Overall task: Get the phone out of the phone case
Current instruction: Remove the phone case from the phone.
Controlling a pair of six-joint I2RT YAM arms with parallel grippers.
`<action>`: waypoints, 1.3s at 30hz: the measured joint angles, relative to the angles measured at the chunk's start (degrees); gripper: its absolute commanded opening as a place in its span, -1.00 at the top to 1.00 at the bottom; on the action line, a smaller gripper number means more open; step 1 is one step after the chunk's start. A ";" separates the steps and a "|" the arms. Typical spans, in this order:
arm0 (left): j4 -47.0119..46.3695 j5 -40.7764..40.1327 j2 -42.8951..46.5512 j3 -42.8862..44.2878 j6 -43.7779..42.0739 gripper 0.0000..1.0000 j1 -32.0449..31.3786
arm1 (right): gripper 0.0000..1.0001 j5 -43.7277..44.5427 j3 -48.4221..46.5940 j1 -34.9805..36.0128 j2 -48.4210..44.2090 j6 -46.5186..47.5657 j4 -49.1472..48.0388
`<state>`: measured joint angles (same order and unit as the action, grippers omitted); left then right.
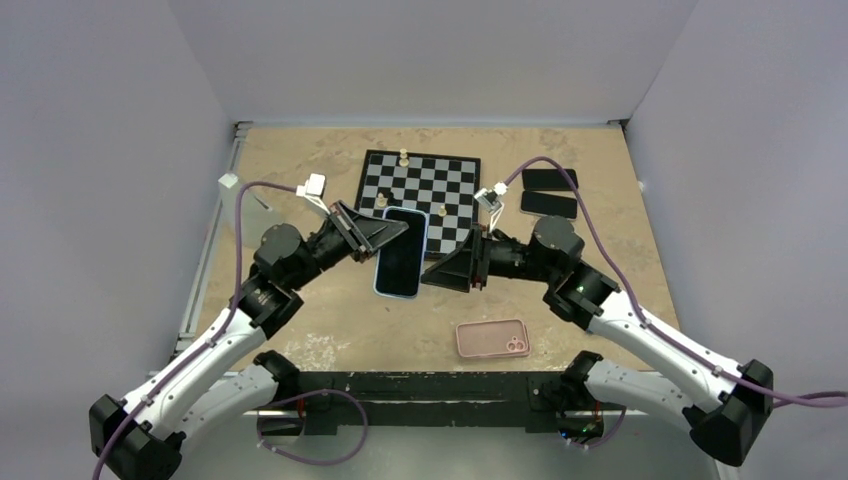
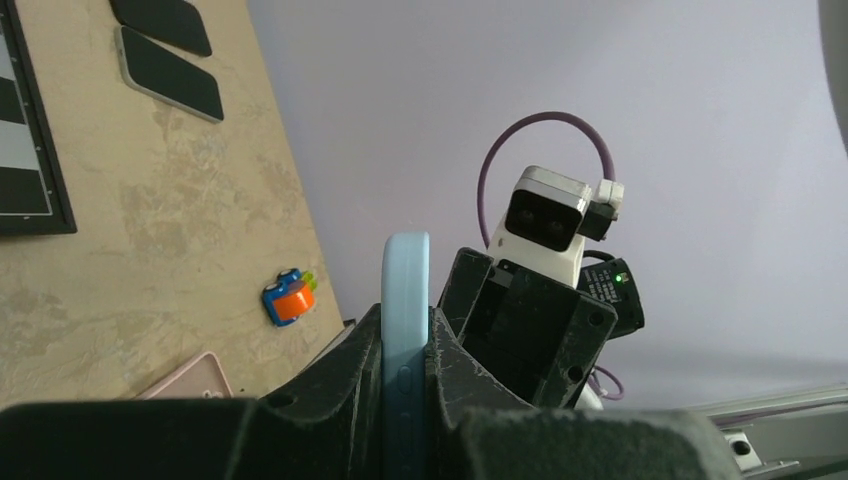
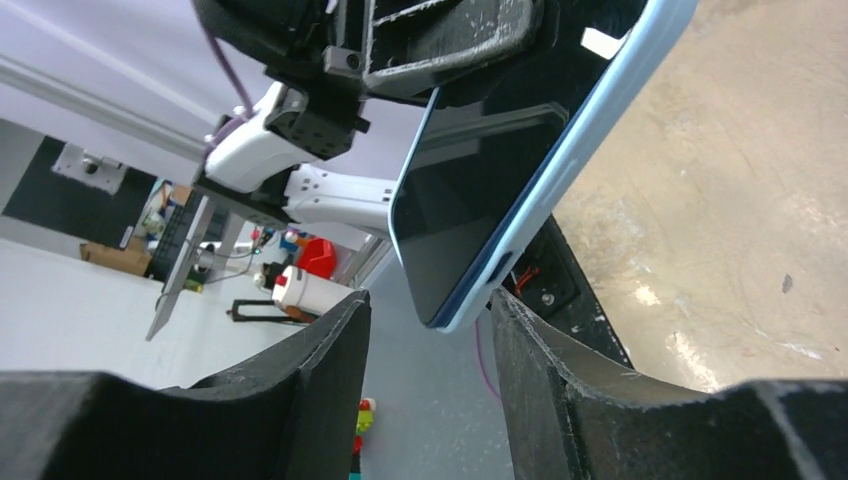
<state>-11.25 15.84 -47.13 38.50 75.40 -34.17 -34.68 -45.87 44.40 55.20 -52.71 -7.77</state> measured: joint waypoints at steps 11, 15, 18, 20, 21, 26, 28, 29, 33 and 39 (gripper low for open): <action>-5.31 -3.69 0.44 -0.28 3.08 1.00 -0.72 | 0.00 -2.56 3.28 2.49 -2.84 -0.28 -3.02; -5.40 -3.98 -0.09 -0.28 3.08 1.00 -0.72 | 0.03 -2.86 3.28 2.54 -2.21 -0.35 -4.00; -5.29 -4.24 0.11 -0.28 2.97 1.00 -0.72 | 0.03 -3.02 3.28 2.58 -2.23 -0.37 -4.24; -5.14 -4.33 0.31 -0.28 2.86 1.00 -0.72 | 0.04 -3.04 3.28 2.58 -2.23 -0.37 -4.50; -5.05 -4.33 0.37 -0.28 2.82 1.00 -0.72 | 0.04 -3.15 3.28 2.58 -2.21 -0.42 -4.68; -4.92 -4.31 0.44 -0.28 2.78 1.00 -0.72 | 0.05 -3.89 3.28 2.82 -2.23 -0.46 -5.51; -4.92 -4.31 0.44 -0.28 2.75 1.00 -0.72 | 0.05 -3.96 3.28 2.84 -2.23 -0.46 -5.57; -4.92 -4.31 0.44 -0.28 2.75 1.00 -0.72 | 0.05 -3.98 3.28 2.84 -2.21 -0.48 -5.57; -4.94 -4.24 0.50 -0.28 2.73 1.00 -0.72 | 0.05 -4.35 3.28 2.84 -1.88 -0.63 -6.25; -4.35 -4.09 1.01 -0.28 1.42 1.00 -0.72 | 0.05 -5.01 3.28 2.86 -1.18 -0.83 -6.56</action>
<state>-15.59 11.75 -46.13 38.22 76.82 -34.89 -39.68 -42.59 47.27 54.02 -53.54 -14.33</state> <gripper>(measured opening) 0.180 0.473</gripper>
